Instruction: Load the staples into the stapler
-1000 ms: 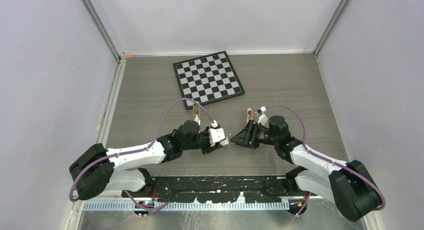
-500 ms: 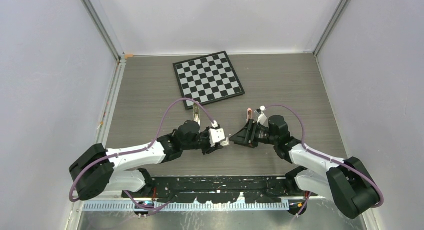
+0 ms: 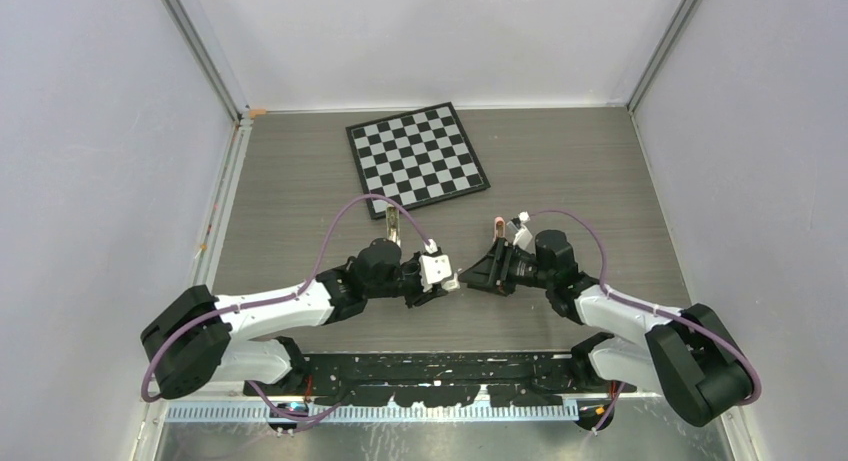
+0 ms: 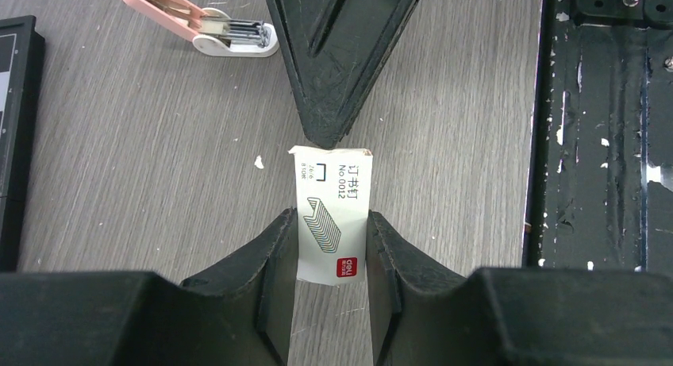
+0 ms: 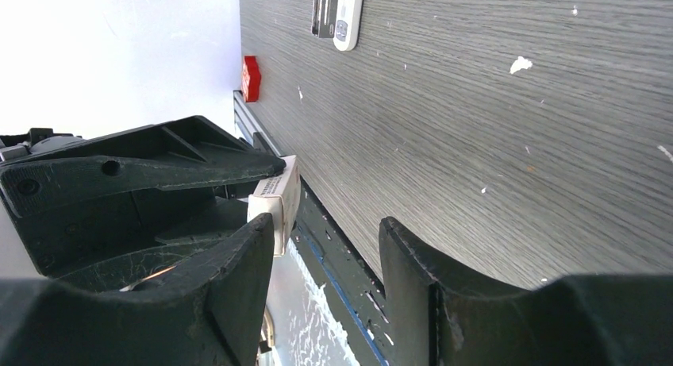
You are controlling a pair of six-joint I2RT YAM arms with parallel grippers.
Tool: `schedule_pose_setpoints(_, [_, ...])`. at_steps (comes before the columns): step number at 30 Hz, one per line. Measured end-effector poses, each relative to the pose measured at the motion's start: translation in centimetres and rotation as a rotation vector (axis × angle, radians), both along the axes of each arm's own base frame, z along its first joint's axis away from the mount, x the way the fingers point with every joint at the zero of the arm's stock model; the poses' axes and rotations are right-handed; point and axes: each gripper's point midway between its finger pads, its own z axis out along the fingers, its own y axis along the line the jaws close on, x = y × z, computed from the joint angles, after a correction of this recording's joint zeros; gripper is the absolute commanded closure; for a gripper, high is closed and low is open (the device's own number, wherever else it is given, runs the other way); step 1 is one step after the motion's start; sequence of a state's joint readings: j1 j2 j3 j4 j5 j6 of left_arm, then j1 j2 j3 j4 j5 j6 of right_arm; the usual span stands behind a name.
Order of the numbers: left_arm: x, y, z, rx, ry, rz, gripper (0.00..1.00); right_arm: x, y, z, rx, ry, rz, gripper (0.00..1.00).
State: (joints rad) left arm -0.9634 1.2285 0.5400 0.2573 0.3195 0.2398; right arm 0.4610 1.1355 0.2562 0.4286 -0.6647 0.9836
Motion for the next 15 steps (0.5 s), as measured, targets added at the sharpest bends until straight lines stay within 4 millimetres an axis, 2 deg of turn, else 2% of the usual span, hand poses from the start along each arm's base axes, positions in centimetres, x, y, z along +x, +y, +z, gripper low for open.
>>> schedule_pose_setpoints(15, [-0.3, 0.4, -1.9, 0.054, 0.040, -0.003, 0.71, -0.8, 1.1, -1.4, -0.018, 0.040, 0.033, 0.44])
